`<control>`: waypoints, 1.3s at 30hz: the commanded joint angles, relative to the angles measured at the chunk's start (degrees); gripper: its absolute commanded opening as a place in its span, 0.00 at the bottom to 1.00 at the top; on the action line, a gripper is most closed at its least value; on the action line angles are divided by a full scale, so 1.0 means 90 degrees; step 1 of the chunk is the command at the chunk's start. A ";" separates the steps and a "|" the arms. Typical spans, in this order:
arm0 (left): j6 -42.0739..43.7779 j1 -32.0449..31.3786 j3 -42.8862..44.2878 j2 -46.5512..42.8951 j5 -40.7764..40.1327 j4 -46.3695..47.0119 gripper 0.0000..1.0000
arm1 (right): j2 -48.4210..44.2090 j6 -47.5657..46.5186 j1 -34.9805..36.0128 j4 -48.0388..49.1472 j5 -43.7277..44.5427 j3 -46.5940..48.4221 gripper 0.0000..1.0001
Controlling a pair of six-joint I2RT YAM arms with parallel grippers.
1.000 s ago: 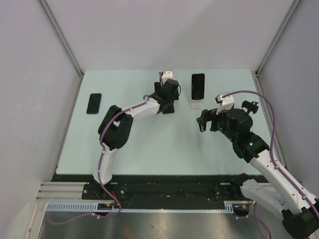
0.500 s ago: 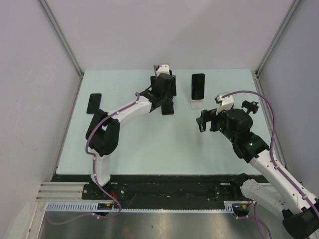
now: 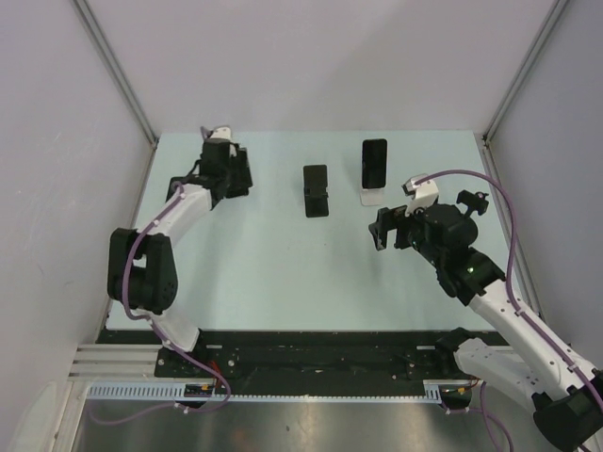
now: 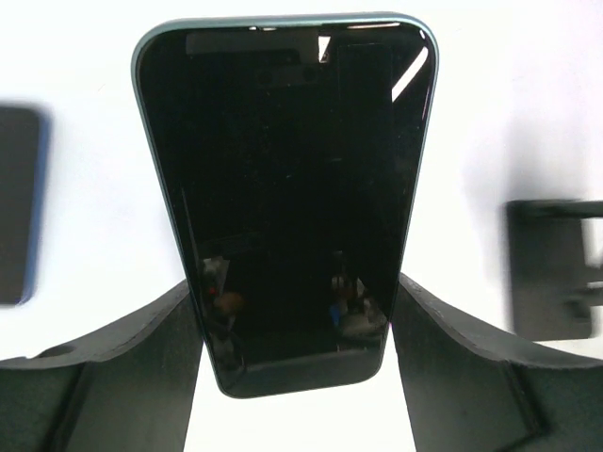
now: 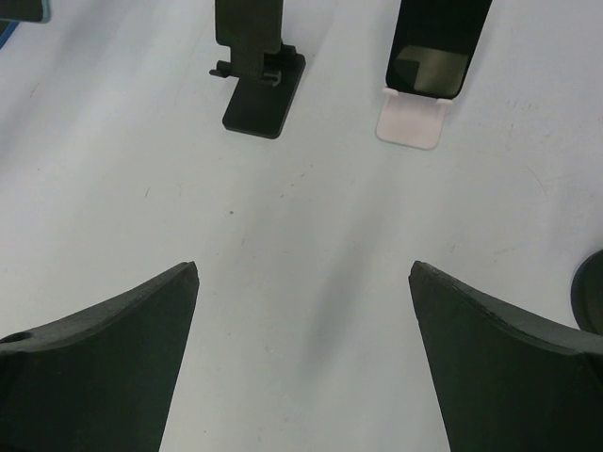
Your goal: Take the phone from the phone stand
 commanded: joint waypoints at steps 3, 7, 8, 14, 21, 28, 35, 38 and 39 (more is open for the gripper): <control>0.0697 0.1096 -0.0069 0.0064 0.0822 -0.0775 0.29 | 0.0251 -0.0051 0.0058 0.0330 -0.0135 -0.0016 1.00; 0.0981 0.1498 0.0253 0.0698 0.0861 -0.1098 0.29 | 0.0398 -0.0041 0.0048 0.0399 -0.0252 -0.0016 1.00; 0.1020 0.1624 0.0332 0.0797 0.0852 -0.1156 0.29 | 0.0437 -0.0041 0.0039 0.0399 -0.0252 -0.0016 1.00; 0.1284 0.2064 0.1063 0.1607 0.0851 -0.1517 0.32 | 0.0642 -0.0051 0.0058 0.0399 -0.0262 -0.0016 1.00; 0.1577 0.2114 0.1650 0.2252 0.0822 -0.1869 0.44 | 0.0847 -0.0061 0.0048 0.0477 -0.0310 -0.0006 1.00; 0.1587 0.2133 0.1738 0.2516 0.0754 -0.1967 0.62 | 0.0945 -0.0051 0.0048 0.0506 -0.0359 0.0004 1.00; 0.1753 0.2143 0.1856 0.2604 0.0647 -0.1997 0.85 | 0.1033 -0.0022 0.0058 0.0555 -0.0506 0.0004 1.00; 0.1704 0.2143 0.1856 0.2614 0.0685 -0.2006 0.86 | 0.1023 -0.0022 0.0048 0.0555 -0.0525 0.0004 1.00; 0.1694 0.2133 0.1846 0.2604 0.0705 -0.1997 0.87 | 0.1014 -0.0022 0.0048 0.0545 -0.0535 0.0004 1.00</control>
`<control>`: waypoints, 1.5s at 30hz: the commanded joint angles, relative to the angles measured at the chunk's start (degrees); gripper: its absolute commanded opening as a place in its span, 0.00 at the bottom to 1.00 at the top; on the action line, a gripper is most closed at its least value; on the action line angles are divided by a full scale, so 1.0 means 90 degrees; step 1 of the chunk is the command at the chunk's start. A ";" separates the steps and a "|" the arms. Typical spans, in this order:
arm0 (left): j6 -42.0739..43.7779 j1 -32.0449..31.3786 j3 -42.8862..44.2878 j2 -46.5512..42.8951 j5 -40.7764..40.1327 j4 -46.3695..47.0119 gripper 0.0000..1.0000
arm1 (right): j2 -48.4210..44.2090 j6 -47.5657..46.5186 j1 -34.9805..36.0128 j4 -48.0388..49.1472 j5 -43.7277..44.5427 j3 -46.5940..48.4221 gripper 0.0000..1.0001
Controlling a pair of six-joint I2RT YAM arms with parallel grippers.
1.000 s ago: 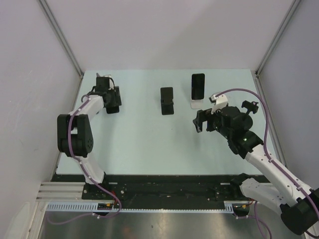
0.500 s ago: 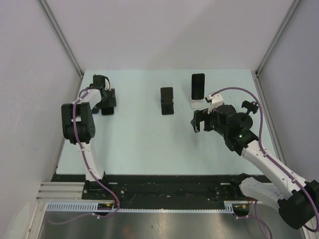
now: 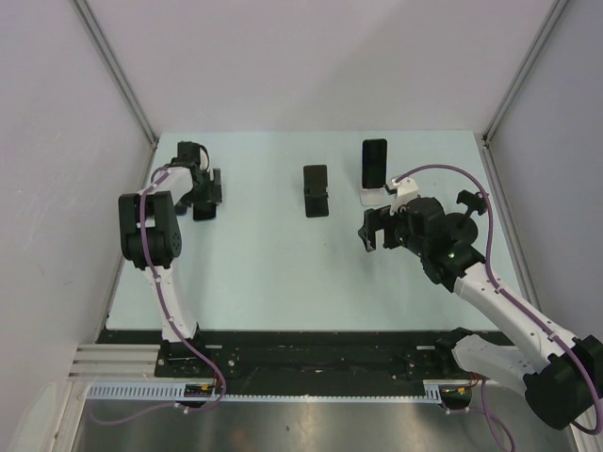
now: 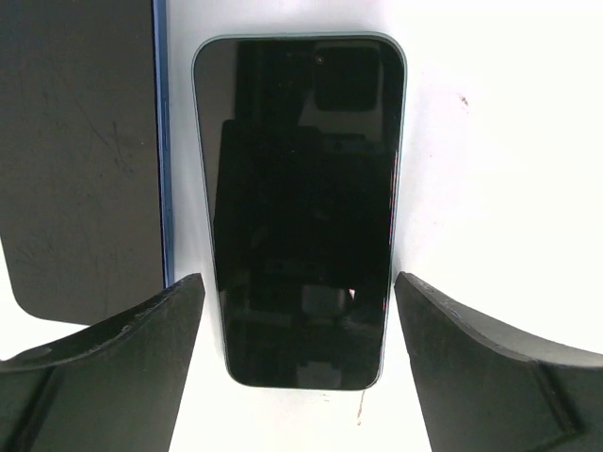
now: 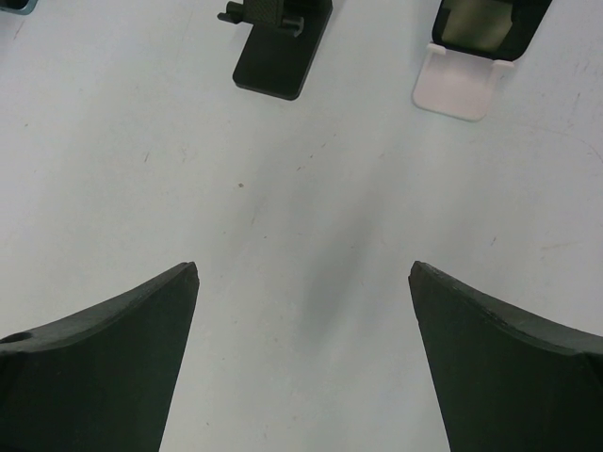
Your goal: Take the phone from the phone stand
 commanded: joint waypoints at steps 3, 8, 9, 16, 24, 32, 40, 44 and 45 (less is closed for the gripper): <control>0.0162 0.0003 0.0209 -0.0096 0.0037 0.0017 0.89 | -0.0036 -0.0024 0.0024 0.0273 -0.0093 0.0004 1.00; -0.0433 -0.0045 -0.0131 -0.0584 0.0086 0.0017 0.89 | -0.0055 -0.0034 0.0024 0.0264 -0.0093 0.0004 1.00; -0.0589 -0.0074 -0.0229 -0.0827 0.0048 0.0016 0.89 | -0.0055 -0.0024 0.0024 0.0264 -0.0093 0.0004 1.00; -0.2345 -0.0318 -0.1333 -0.1805 -0.0090 0.0046 0.89 | -0.0104 -0.0015 0.0024 0.0244 -0.0084 0.0013 1.00; -0.3265 -0.0729 -0.1842 -0.1874 -0.0529 0.0143 0.80 | -0.0172 -0.0015 0.0034 0.0244 -0.0259 0.0004 1.00; -0.3656 -0.0729 -0.1744 -0.1396 -0.0617 0.0280 0.76 | -0.0202 -0.0044 0.0034 0.0195 -0.0220 0.0004 1.00; -0.3598 -0.0690 -0.1354 -0.0917 -0.0714 0.0309 0.75 | -0.0143 -0.0063 0.0044 0.0205 -0.0201 0.0013 1.00; -0.3608 -0.0631 -0.1168 -0.0722 -0.0715 0.0309 0.75 | -0.0124 -0.0063 0.0053 0.0205 -0.0181 0.0004 1.00; -0.3608 -0.0593 -0.1149 -0.0693 -0.0715 0.0309 0.76 | -0.0124 -0.0073 0.0053 0.0215 -0.0181 0.0004 1.00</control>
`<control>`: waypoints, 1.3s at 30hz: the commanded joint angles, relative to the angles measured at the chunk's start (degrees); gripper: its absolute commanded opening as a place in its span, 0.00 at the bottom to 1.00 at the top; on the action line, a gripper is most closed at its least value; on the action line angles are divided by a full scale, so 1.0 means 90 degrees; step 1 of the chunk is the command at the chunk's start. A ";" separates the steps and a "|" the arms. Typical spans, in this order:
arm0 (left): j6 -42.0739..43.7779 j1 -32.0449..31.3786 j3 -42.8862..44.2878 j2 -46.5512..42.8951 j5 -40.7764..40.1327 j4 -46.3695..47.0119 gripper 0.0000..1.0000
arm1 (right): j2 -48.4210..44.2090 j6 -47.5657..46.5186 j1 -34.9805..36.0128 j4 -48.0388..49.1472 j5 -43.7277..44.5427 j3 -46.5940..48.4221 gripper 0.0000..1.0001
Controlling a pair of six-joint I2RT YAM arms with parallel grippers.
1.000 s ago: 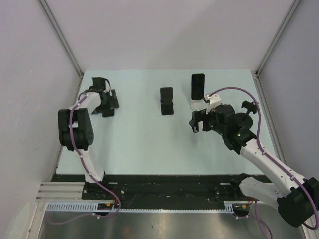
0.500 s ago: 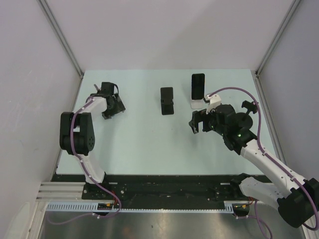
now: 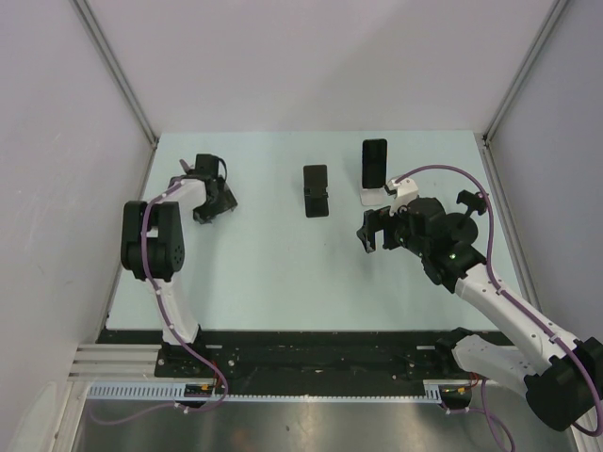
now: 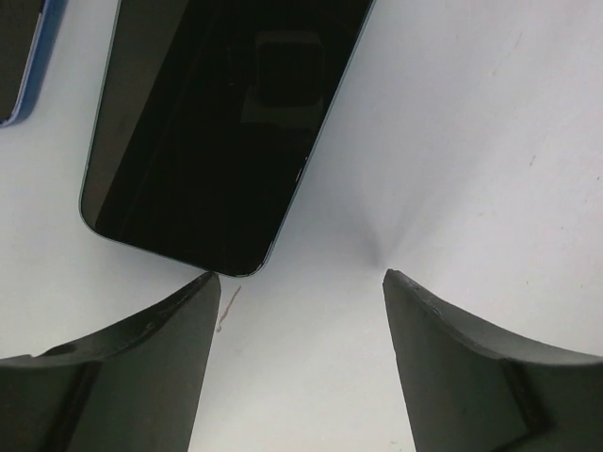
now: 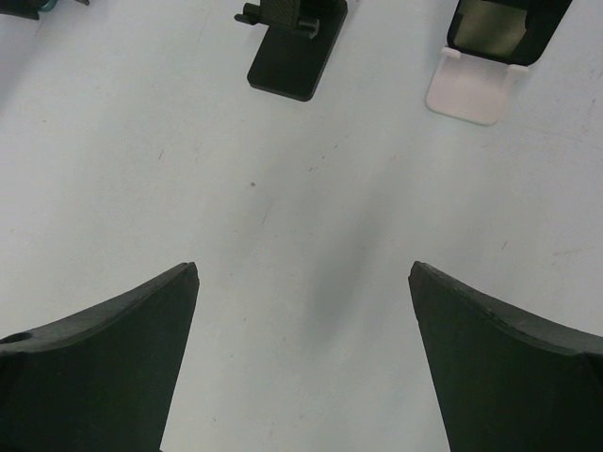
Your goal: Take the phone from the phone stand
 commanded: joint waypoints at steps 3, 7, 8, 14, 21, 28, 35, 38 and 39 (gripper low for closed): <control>-0.0203 0.0175 0.0299 0.0235 -0.0115 0.0050 0.75 | -0.0051 -0.0073 0.0031 0.0212 0.0028 0.0004 1.00; -0.0174 0.0244 0.0387 0.0284 -0.0105 0.0059 0.76 | -0.0031 -0.0073 0.0031 0.0212 0.0028 0.0004 1.00; -0.0164 0.0253 0.0397 0.0294 -0.0095 0.0050 0.76 | -0.0031 -0.0073 0.0022 0.0212 0.0028 0.0004 1.00; -0.0125 0.0273 0.0407 0.0284 -0.0086 0.0040 0.77 | -0.0031 -0.0073 0.0031 0.0212 0.0038 0.0004 1.00; -0.0086 0.0283 0.0436 0.0255 -0.0066 0.0050 0.78 | -0.0060 -0.0102 0.0031 0.0212 0.0038 0.0004 0.99; -0.0047 0.0283 0.0631 0.0372 -0.0066 0.0059 0.78 | -0.0168 -0.0132 0.0031 0.0086 0.0212 0.0004 0.99; -0.0076 0.0273 0.0339 -0.0017 0.0246 0.0050 0.82 | -0.0285 -0.0102 0.0031 0.0085 0.0301 0.0004 1.00; -0.0018 0.0166 0.0056 -0.0496 0.0315 0.0050 0.84 | -0.0295 -0.0073 0.0022 0.0202 0.0301 0.0004 1.00; 0.0031 0.0088 -0.0022 -0.0642 0.0344 0.0059 0.85 | -0.0285 -0.0063 0.0022 0.0232 0.0292 0.0004 1.00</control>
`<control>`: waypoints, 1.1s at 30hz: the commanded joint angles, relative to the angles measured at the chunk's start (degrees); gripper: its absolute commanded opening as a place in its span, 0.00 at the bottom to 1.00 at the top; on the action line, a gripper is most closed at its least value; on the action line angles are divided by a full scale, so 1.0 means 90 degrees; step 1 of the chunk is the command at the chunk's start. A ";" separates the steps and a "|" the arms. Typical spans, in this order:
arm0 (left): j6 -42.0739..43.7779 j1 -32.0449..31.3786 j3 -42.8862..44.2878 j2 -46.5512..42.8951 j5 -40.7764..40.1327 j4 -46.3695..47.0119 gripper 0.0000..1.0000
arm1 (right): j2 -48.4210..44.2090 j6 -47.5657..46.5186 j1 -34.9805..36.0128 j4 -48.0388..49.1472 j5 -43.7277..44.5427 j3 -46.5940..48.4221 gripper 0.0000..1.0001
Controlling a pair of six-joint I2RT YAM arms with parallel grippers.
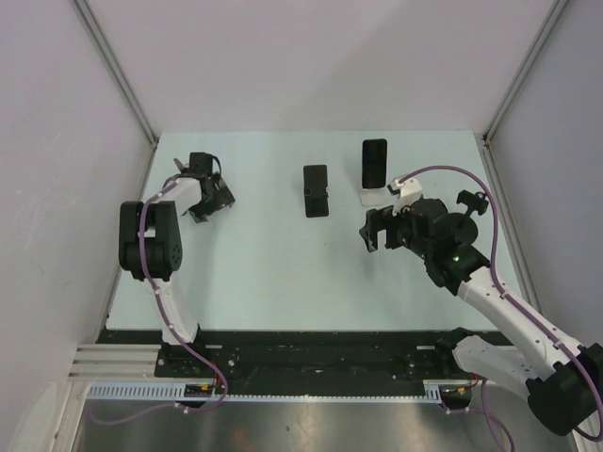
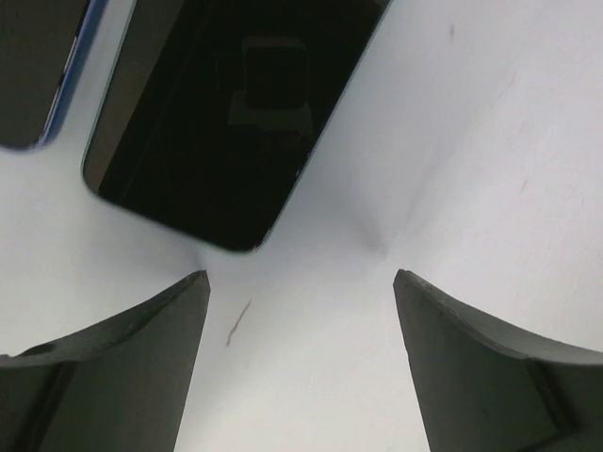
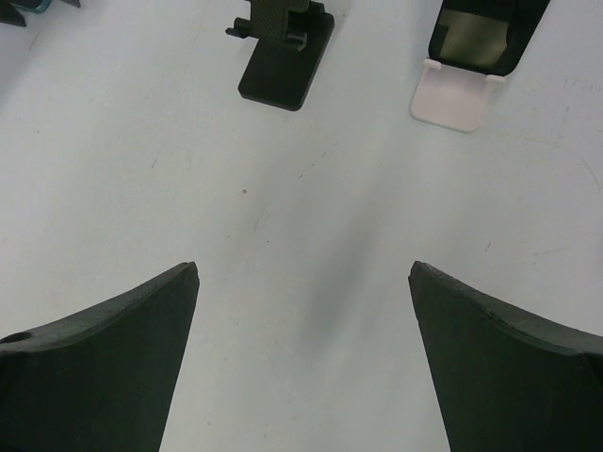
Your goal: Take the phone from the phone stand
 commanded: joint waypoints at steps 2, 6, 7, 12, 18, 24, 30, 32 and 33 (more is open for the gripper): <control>0.0150 -0.0226 -0.0519 -0.1283 0.0267 -0.0014 0.89 | -0.0120 0.0036 0.0022 0.0452 0.0073 0.0004 1.00; 0.0356 -0.0683 -0.0812 -0.2268 0.0374 -0.0004 0.96 | 0.0123 0.0212 -0.0037 0.0610 0.0141 0.0266 1.00; 0.0414 -0.0821 -0.0900 -0.2426 0.0384 0.0006 0.98 | 0.0221 0.0232 -0.0037 0.0591 0.0160 0.0345 1.00; 0.0883 -0.1836 -0.1338 -0.3596 0.0130 0.0162 1.00 | 0.1206 0.0485 -0.0056 0.0425 0.0336 0.1008 1.00; 0.1283 -0.2433 -0.2478 -0.5401 0.0140 0.0884 1.00 | 0.2426 0.0856 -0.0027 0.0327 0.0619 0.1966 1.00; 0.1859 -0.2463 -0.4101 -0.7160 0.0014 0.2182 1.00 | 0.3579 0.0984 0.0168 0.0522 0.0951 0.2932 1.00; 0.2104 -0.2463 -0.4523 -0.7691 -0.0016 0.2770 1.00 | 0.4986 0.0818 0.0539 0.0854 0.1820 0.4141 1.00; 0.2094 -0.2472 -0.4572 -0.7778 0.0052 0.3033 1.00 | 0.5531 0.0808 0.0617 0.0728 0.2045 0.4562 1.00; 0.2104 -0.2501 -0.4601 -0.7798 0.0052 0.3043 1.00 | 0.5718 0.0808 0.0637 0.0640 0.2103 0.4941 1.00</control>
